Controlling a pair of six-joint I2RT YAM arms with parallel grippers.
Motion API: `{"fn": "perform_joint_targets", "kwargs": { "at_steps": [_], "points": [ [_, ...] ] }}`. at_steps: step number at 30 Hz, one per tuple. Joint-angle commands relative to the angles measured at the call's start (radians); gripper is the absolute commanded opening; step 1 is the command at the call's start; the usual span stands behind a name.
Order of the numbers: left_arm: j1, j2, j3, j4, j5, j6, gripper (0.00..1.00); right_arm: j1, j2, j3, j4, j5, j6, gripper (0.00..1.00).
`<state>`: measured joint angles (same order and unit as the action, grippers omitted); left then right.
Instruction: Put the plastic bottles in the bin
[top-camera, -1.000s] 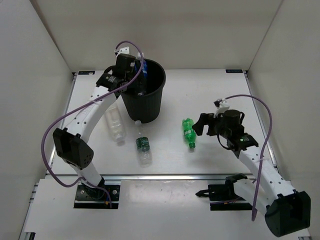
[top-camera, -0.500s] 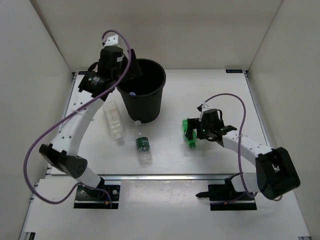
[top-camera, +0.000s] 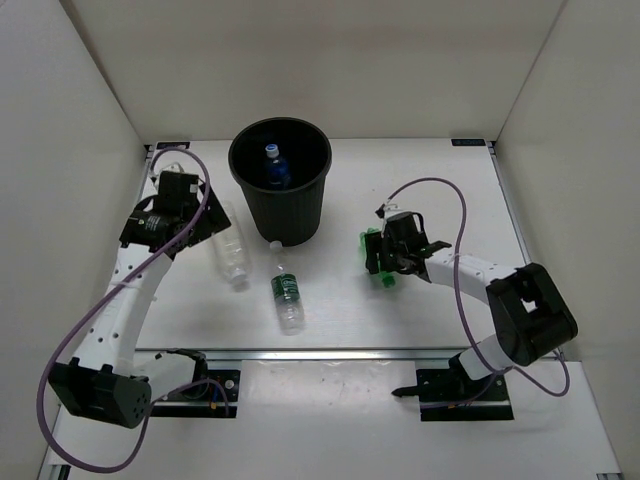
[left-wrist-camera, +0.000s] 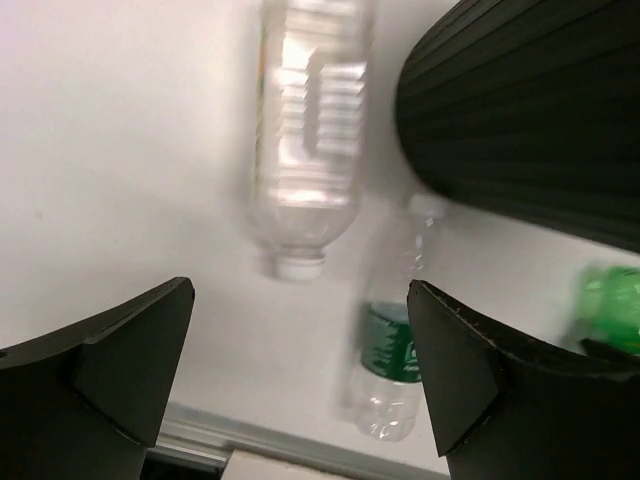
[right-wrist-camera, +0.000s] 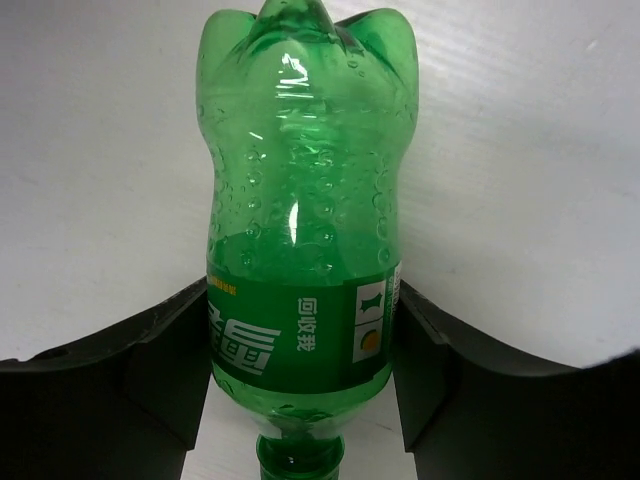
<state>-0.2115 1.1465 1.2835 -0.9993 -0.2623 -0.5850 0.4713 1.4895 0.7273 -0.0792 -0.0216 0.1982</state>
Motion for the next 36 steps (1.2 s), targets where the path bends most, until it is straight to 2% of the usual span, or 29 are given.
{"fn": "perform_joint_targets", "kwargs": {
  "at_steps": [1, 5, 10, 13, 16, 19, 24, 26, 29, 31, 36],
  "points": [
    [0.018, -0.053, -0.082, -0.027, 0.066, -0.036, 0.99, -0.025, -0.067, 0.095, 0.058, 0.003, -0.028, 0.25],
    [0.032, -0.068, -0.177, 0.001, 0.097, -0.03, 0.99, -0.017, -0.13, 0.234, 0.041, -0.047, -0.095, 0.26],
    [0.052, -0.054, -0.248, 0.094, 0.126, -0.006, 0.99, 0.016, -0.106, 0.573, 0.12, -0.124, -0.186, 0.19],
    [0.063, -0.015, -0.26, 0.148, 0.127, -0.001, 0.98, 0.081, -0.034, 0.723, 0.182, -0.159, -0.242, 0.2],
    [0.069, 0.024, -0.243, 0.194, 0.146, 0.008, 0.99, 0.121, 0.127, 0.91, 0.167, -0.189, -0.278, 0.2],
    [0.08, 0.055, -0.221, 0.231, 0.123, 0.022, 0.98, 0.135, 0.259, 1.05, 0.145, -0.175, -0.247, 0.21],
    [0.107, 0.123, -0.196, 0.266, 0.127, 0.034, 0.99, 0.139, 0.432, 1.245, 0.121, -0.25, -0.138, 0.22],
    [0.096, 0.149, -0.196, 0.274, 0.13, 0.037, 0.99, 0.145, 0.469, 1.291, 0.081, -0.247, -0.143, 0.27],
    [0.087, 0.188, -0.187, 0.294, 0.144, 0.039, 0.99, 0.158, 0.474, 1.285, 0.081, -0.233, -0.166, 0.41],
    [0.09, 0.214, -0.196, 0.312, 0.163, 0.034, 0.99, 0.159, 0.448, 1.258, 0.081, -0.224, -0.163, 0.58],
    [0.054, 0.266, -0.185, 0.327, 0.12, 0.036, 0.98, 0.141, 0.353, 1.12, 0.134, -0.251, -0.142, 0.86]
  ]
}}
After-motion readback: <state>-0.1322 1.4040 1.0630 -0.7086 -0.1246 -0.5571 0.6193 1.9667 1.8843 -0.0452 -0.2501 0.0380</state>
